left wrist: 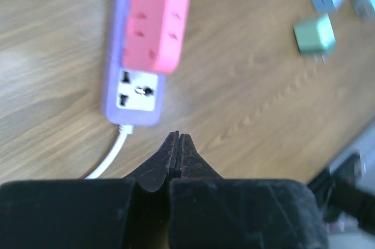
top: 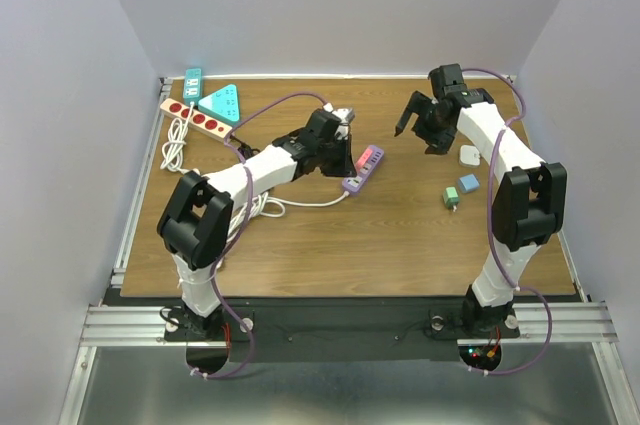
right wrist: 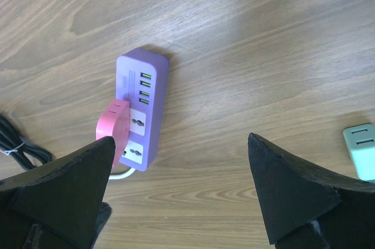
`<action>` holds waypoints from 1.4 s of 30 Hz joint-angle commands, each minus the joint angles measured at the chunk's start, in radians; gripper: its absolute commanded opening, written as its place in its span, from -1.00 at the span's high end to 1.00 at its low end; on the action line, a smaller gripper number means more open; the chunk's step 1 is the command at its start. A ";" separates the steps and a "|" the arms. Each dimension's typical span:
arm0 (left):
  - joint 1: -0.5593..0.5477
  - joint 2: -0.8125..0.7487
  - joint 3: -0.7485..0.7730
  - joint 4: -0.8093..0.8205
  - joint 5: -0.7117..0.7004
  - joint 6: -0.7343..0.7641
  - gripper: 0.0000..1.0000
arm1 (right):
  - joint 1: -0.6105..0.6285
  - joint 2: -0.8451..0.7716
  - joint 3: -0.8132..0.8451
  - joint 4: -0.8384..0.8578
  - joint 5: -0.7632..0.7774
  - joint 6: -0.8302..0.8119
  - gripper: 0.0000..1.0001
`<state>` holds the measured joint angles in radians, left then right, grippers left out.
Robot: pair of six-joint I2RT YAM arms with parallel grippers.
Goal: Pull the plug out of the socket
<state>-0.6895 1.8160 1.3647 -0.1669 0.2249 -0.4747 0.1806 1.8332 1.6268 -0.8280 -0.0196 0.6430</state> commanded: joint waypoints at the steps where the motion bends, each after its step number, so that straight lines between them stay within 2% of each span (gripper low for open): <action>1: 0.056 -0.044 -0.099 0.116 0.306 0.137 1.00 | -0.001 -0.017 0.022 0.044 -0.075 -0.040 -0.98; 2: 0.071 -0.037 -0.143 0.160 0.344 0.139 1.00 | -0.001 -0.009 0.024 0.049 -0.089 -0.043 -0.97; 3: 0.109 -0.026 -0.168 0.197 0.451 0.149 1.00 | -0.001 -0.006 0.030 0.052 -0.118 -0.054 -0.96; 6: 0.159 0.035 -0.155 0.228 0.530 0.175 1.00 | -0.001 0.004 0.041 0.067 -0.207 -0.081 -0.90; 9: 0.171 0.092 -0.124 0.224 0.539 0.205 1.00 | 0.005 0.014 0.067 0.066 -0.252 -0.082 -0.88; 14: 0.176 0.175 -0.050 0.224 0.594 0.217 1.00 | 0.043 0.014 0.076 0.064 -0.237 -0.033 -0.90; 19: 0.174 0.186 -0.024 0.230 0.646 0.222 1.00 | 0.092 0.018 0.054 0.064 -0.220 0.032 -0.91; 27: 0.177 0.213 -0.022 0.263 0.676 0.216 1.00 | 0.178 0.069 0.085 0.066 -0.177 0.129 -0.90; 32: 0.186 0.270 -0.009 0.282 0.656 0.191 1.00 | 0.197 0.081 0.076 0.066 -0.157 0.181 -0.79; 42: 0.194 0.316 0.007 0.363 0.636 0.114 1.00 | 0.220 0.116 0.064 0.067 -0.125 0.216 -0.68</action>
<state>-0.5014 2.1120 1.3384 0.1501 0.8825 -0.3286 0.3832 1.9327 1.6619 -0.7914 -0.1741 0.8322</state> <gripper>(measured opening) 0.022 0.849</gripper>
